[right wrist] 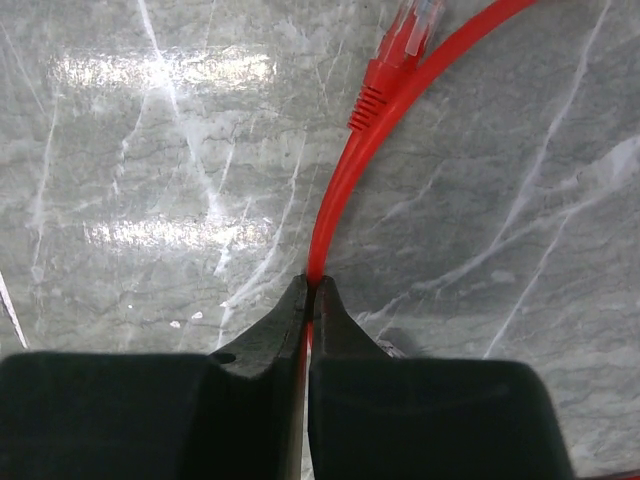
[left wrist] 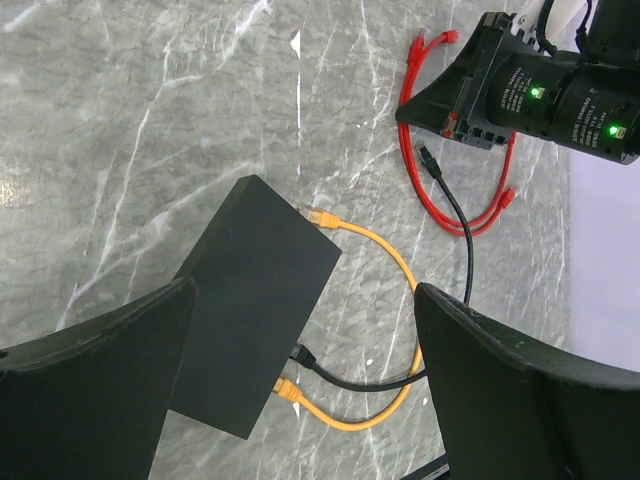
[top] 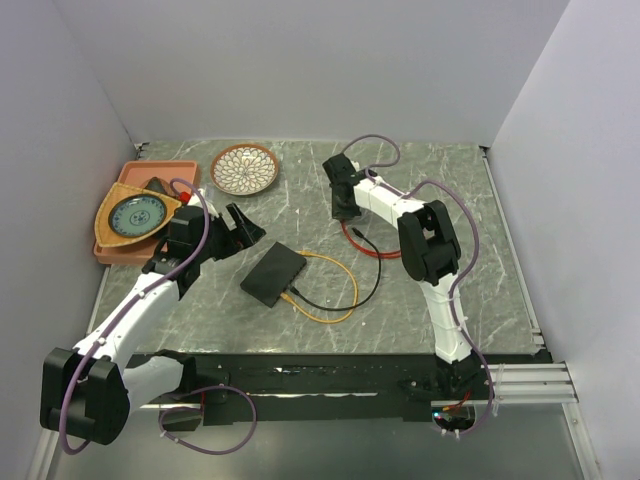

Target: Insert the plug into the switch port

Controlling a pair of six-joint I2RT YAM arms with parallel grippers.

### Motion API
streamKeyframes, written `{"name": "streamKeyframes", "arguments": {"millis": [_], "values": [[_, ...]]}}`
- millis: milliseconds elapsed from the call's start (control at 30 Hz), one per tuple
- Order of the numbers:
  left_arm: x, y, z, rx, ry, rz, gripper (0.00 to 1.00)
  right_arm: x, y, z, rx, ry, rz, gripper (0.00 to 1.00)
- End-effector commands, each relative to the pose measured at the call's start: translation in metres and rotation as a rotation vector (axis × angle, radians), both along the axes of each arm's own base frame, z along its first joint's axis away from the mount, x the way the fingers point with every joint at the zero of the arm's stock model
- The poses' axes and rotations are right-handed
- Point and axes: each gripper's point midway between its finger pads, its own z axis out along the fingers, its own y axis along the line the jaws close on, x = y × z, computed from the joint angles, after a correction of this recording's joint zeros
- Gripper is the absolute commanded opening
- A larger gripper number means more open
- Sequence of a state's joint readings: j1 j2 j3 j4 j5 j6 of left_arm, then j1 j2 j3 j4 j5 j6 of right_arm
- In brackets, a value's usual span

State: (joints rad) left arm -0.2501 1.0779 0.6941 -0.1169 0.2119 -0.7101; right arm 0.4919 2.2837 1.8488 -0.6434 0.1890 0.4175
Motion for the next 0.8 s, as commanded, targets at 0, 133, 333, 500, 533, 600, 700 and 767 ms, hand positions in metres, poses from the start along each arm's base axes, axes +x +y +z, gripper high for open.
{"name": "streamKeyframes", "arguments": {"millis": [0,133,333,500,533,600,700,767], "values": [[0.003,0.0,0.013,-0.001,-0.054,-0.004,0.96,0.009,0.0,0.041,0.029,-0.087,0.029,0.0],[0.002,-0.001,0.013,-0.003,-0.055,-0.007,0.96,0.01,0.002,0.088,0.059,-0.172,0.078,0.0],[0.001,-0.001,0.016,-0.006,-0.062,-0.009,0.96,0.007,0.01,0.168,0.157,-0.351,0.164,0.0],[-0.001,-0.001,0.019,-0.012,-0.069,-0.011,0.96,-0.005,0.004,0.233,0.192,-0.501,0.21,0.0],[-0.001,-0.001,0.019,-0.013,-0.069,-0.012,0.96,-0.012,-0.002,0.255,0.195,-0.546,0.215,0.0],[-0.003,-0.002,0.019,-0.015,-0.068,-0.016,0.96,-0.02,-0.013,0.273,0.165,-0.591,0.221,0.0],[-0.004,-0.002,0.02,-0.019,-0.072,-0.018,0.96,-0.042,-0.028,0.312,0.16,-0.682,0.242,0.0],[-0.004,-0.002,0.021,-0.023,-0.077,-0.017,0.96,-0.062,-0.039,0.34,0.179,-0.764,0.242,0.0]]}}
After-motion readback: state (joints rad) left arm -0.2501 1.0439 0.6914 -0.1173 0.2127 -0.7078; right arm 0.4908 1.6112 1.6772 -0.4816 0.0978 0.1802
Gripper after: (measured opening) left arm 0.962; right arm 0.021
